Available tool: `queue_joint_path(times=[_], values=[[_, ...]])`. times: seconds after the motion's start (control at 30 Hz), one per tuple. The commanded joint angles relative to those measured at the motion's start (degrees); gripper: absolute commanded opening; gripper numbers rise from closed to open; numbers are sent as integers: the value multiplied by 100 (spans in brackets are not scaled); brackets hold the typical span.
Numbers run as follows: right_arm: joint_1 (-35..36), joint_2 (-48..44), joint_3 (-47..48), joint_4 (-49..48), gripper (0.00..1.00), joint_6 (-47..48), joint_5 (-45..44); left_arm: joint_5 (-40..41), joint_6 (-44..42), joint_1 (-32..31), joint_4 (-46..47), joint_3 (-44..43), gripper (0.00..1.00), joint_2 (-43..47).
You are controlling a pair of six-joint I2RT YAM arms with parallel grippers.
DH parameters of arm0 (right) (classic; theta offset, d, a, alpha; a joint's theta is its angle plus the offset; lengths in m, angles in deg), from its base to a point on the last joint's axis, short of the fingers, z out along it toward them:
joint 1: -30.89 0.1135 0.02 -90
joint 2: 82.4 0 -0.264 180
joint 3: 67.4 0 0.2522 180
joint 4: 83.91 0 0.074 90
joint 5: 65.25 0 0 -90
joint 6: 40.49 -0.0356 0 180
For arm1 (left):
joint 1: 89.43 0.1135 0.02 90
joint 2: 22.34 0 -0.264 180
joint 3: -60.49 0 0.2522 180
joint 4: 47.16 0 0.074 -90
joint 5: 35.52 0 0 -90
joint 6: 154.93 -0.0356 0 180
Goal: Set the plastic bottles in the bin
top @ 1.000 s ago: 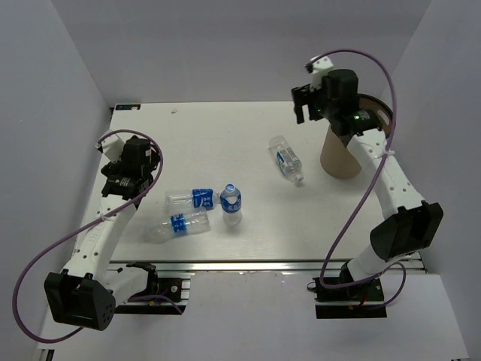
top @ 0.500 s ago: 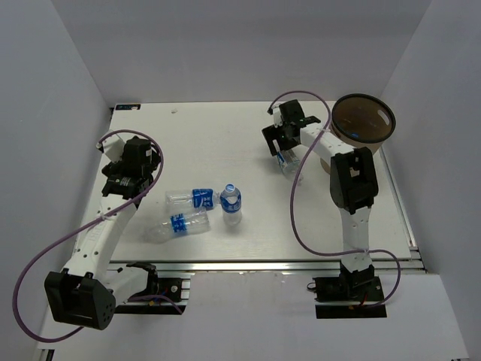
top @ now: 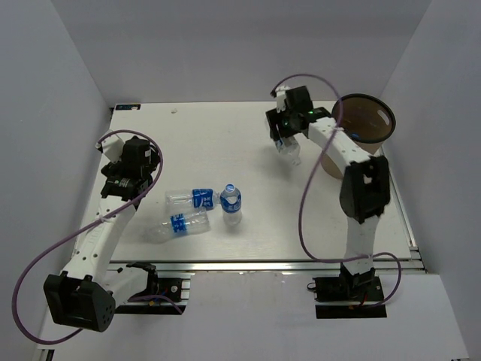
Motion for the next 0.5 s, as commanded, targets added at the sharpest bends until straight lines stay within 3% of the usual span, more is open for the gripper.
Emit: queue_joint_path(times=[0.0,0.13,0.33,0.43,0.47], values=[[-35,-2146,-110,-1303,36,-7,-627,-35,27,11,14,-88,98,173],[-744,-3350,-857,-2395,33,-15,-1885,-70,62,20,32,-17,98,182],[-2055,-3310,-1236,-2484,44,-235,-1564,-88,385,11,-231,53,98,190],[-2389,-3090,-1131,-2343,62,-507,-1150,149,1209,11,-853,132,98,147],[-2434,-3063,-1104,-2326,85,-543,-1132,124,1300,20,-986,150,98,129]])
